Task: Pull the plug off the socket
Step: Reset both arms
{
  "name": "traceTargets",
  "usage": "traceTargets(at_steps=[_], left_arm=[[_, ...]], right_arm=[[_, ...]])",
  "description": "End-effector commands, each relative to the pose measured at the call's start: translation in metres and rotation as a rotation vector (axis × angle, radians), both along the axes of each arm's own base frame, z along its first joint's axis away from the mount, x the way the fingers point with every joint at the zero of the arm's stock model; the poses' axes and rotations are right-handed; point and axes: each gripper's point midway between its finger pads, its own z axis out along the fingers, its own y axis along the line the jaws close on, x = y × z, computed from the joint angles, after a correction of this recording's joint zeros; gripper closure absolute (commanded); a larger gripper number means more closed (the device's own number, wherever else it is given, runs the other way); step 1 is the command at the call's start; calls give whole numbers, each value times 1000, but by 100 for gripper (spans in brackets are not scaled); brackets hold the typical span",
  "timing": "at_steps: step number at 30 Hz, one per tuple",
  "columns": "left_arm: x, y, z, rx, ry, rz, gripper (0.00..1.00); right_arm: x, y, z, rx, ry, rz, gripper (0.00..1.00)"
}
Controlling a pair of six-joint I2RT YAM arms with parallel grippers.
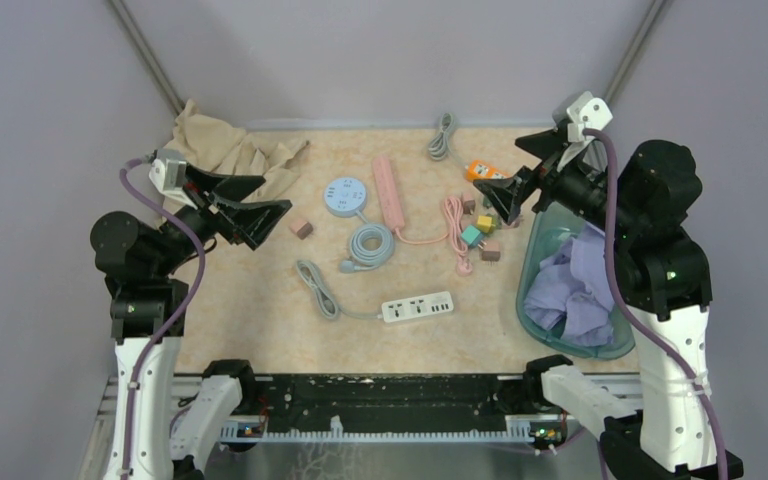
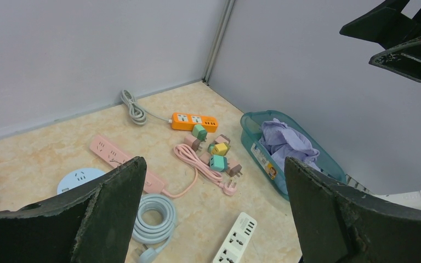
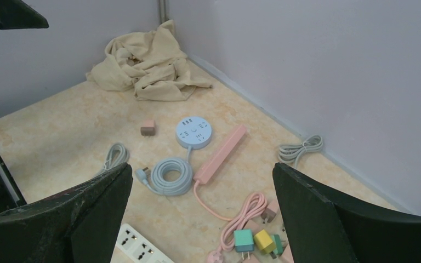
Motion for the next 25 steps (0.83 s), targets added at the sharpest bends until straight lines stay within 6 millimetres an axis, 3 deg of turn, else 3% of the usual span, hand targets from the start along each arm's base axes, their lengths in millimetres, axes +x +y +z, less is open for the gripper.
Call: traceTargets(at_steps=[1, 25], left_arm=[[-5, -1, 5, 7, -36, -12, 0], [-1, -1, 0, 7, -27, -9, 0]], right_arm=[[-3, -3, 13, 22, -42, -9, 1], [-2, -2, 8, 13, -33, 0, 1]])
